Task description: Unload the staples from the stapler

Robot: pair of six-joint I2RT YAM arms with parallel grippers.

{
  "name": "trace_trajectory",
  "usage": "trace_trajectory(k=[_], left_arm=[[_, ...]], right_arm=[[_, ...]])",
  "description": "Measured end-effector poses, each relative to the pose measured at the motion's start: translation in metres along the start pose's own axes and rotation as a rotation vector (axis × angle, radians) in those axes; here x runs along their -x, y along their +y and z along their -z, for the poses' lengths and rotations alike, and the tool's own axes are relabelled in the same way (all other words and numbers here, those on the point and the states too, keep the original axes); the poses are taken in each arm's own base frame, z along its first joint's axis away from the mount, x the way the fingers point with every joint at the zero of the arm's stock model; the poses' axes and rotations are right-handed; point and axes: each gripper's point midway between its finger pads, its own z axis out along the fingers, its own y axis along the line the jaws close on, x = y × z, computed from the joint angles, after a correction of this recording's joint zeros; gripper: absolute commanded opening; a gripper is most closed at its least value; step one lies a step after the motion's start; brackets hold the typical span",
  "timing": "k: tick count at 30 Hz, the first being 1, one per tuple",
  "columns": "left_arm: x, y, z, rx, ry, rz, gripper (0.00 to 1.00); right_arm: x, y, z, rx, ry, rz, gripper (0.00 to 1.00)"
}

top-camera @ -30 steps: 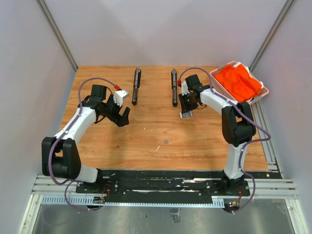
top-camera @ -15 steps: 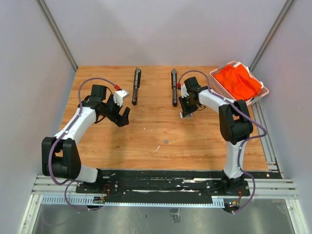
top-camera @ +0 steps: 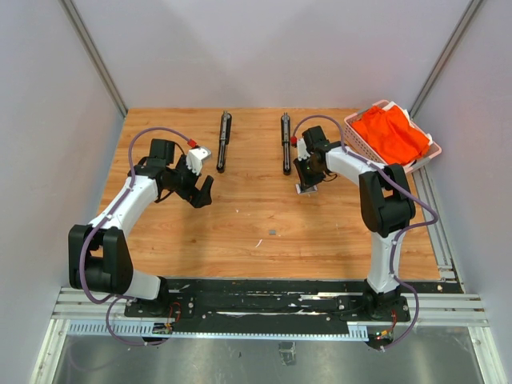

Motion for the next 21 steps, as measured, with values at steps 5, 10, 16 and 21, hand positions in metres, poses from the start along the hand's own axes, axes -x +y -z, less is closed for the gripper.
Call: trace_trajectory(k=[5,10,16,21], left_arm=[[0.0,0.0,0.0,0.0,0.0,0.0,0.98],[0.0,0.0,0.0,0.0,0.0,0.0,0.98],[0.0,0.0,0.0,0.0,0.0,0.0,0.98],[0.0,0.0,0.0,0.0,0.0,0.0,0.98]], right_arm=[[0.001,-0.001,0.0,-0.005,-0.002,0.003,0.16],[0.002,-0.002,0.001,-0.01,-0.01,0.007,0.15],[0.011,-0.002,0.013,-0.021,-0.046,0.014,0.15],[0.017,-0.002,0.019,-0.026,-0.072,0.018,0.16]])
